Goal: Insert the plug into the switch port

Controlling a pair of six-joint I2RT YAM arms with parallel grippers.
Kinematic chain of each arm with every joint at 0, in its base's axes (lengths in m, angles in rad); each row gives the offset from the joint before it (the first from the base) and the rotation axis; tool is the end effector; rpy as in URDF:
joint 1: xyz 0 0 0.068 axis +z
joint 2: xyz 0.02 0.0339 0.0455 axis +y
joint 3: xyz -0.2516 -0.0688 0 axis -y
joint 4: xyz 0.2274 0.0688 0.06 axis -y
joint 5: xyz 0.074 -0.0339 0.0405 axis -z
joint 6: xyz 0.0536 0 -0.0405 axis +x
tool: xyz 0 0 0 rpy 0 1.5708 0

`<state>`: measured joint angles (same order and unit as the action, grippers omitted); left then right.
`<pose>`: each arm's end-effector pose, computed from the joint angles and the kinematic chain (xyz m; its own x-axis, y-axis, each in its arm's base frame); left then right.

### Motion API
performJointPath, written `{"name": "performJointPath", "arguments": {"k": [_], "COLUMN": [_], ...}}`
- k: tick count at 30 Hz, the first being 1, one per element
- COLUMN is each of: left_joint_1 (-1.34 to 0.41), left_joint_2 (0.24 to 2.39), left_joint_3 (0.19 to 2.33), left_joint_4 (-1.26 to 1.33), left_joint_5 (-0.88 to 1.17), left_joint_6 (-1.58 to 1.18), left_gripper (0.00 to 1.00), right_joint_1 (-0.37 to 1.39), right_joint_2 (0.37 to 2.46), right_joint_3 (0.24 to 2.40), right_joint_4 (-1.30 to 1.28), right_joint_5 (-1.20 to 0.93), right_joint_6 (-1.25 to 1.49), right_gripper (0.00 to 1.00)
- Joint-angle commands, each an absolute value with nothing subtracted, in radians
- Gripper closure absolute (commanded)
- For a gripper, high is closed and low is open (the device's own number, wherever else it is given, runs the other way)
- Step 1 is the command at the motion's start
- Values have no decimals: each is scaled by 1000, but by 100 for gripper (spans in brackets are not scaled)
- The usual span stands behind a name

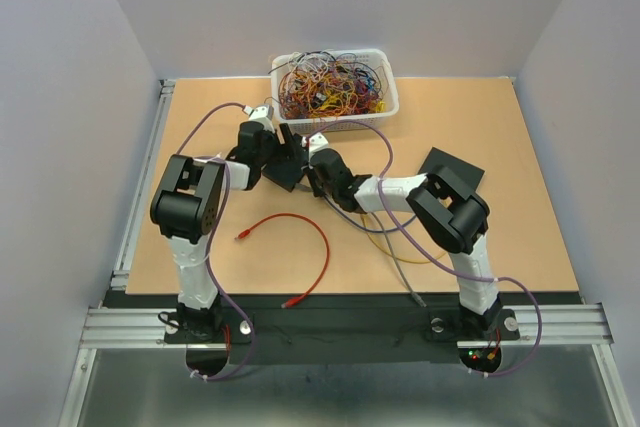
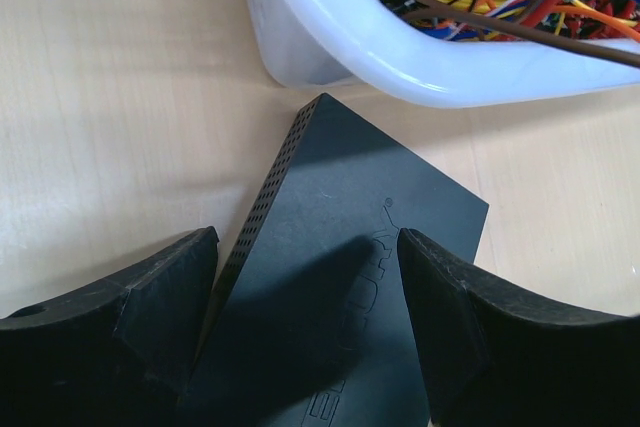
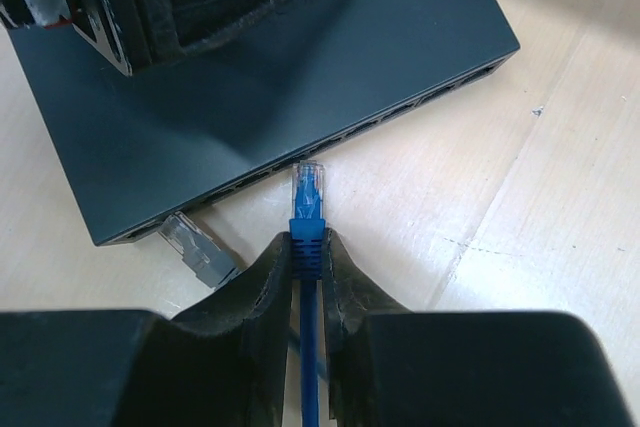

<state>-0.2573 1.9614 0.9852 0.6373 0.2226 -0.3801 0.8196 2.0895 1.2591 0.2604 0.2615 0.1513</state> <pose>0.3954 -0.1163 0.1494 -0.4654 -0.2517 -0.8486 0.2982 0.8581 -0.4181 0.3161 0.3182 0.1367 -0.4481 -0.2665 -0.8533 -0.4956 0.8685 -0.0110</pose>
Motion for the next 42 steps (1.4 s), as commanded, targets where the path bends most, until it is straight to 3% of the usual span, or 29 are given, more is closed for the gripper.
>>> {"name": "performJointPath", "arguments": {"k": [1,42], "left_joint_1": [-293,-347], "left_joint_2": [1980,2023], "left_joint_3": [1015,1068], "left_joint_4": [598,525], "left_joint_5": [252,204], "left_joint_6": [-353,-285], "left_gripper": [17,19], "right_joint_1": [828,845], "right_joint_2": [2106,2025], "right_joint_3": [1307,1249], "right_joint_4": [261,322], "right_joint_5": [276,302], "right_joint_6": [158,144], "right_gripper": [99,99]}}
